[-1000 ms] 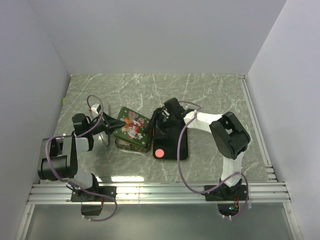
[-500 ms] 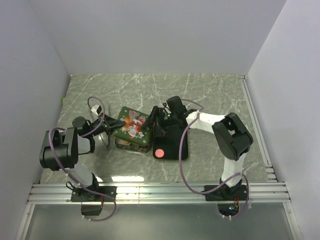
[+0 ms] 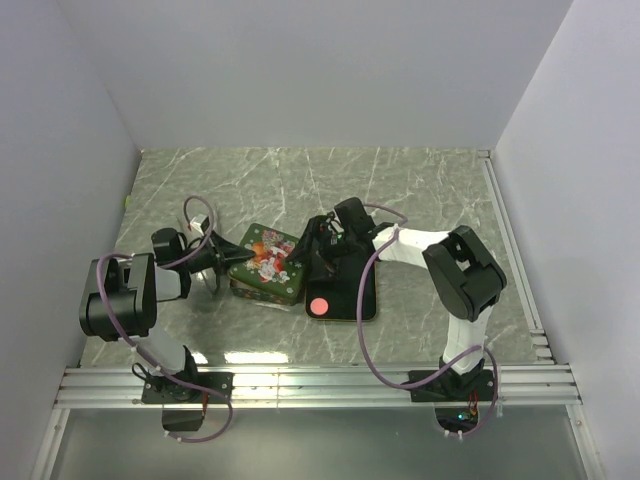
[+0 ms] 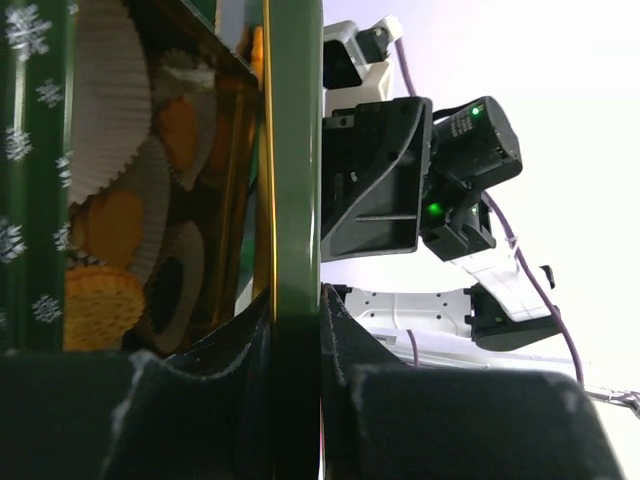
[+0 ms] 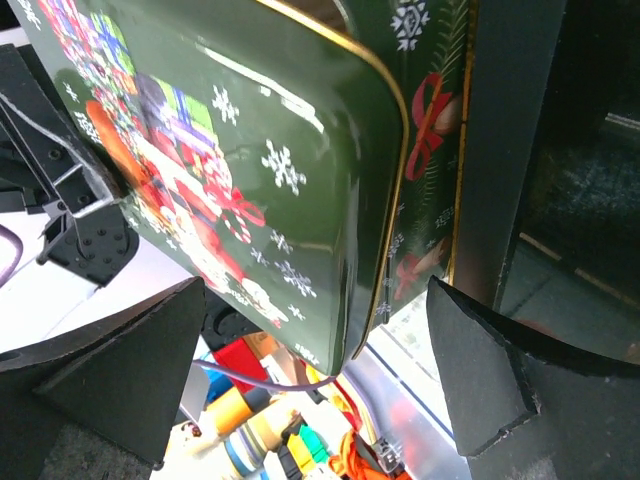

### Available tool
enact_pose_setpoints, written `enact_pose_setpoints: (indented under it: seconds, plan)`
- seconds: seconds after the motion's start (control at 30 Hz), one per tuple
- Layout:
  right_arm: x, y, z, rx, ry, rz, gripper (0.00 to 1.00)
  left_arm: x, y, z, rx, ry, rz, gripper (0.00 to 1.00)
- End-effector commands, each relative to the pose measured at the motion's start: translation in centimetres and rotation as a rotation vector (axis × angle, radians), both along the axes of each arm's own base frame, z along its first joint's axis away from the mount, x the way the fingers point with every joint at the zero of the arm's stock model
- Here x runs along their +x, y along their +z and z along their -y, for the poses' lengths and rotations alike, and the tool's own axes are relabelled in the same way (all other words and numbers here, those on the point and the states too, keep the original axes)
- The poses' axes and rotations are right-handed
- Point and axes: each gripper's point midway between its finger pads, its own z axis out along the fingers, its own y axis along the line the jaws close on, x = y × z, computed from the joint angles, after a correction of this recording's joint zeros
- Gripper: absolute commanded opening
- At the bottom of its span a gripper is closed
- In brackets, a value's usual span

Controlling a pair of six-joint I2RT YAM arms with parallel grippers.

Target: Pack the cookies

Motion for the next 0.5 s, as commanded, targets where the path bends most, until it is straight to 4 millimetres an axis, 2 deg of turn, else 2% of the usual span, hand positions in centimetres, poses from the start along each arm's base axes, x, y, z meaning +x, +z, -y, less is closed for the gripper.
enact_pose_setpoints:
  seconds: [0.0,0.1,0.23,0.37,0.47]
  plan:
    - [1.1,0.7,-0.7,0.017,0.009,0.045,0.98,0.2,-1.3,-0.1,0.041,-0.001,-0.019,0.01]
    - [1.3,0.1,-0.4,-0.016,0.007,0.041,0.95,0.3,-2.5,-0.4,0.092,0.006,-0.055,0.01]
    - [1.2,-0.8,-0.3,-0.032,0.006,0.029,0.92,0.3,-3.2,-0.5,0.129,0.010,-0.069,0.01]
    - [1.3,-0.4,-0.5,-0.024,0.007,0.038,0.88,0.3,-3.8,-0.9,0.176,0.021,-0.080,0.01]
    - [1.7,0.6,-0.7,-0.018,0.011,0.059,0.84,0.3,-4.0,-1.1,0.202,0.038,-0.086,0.01]
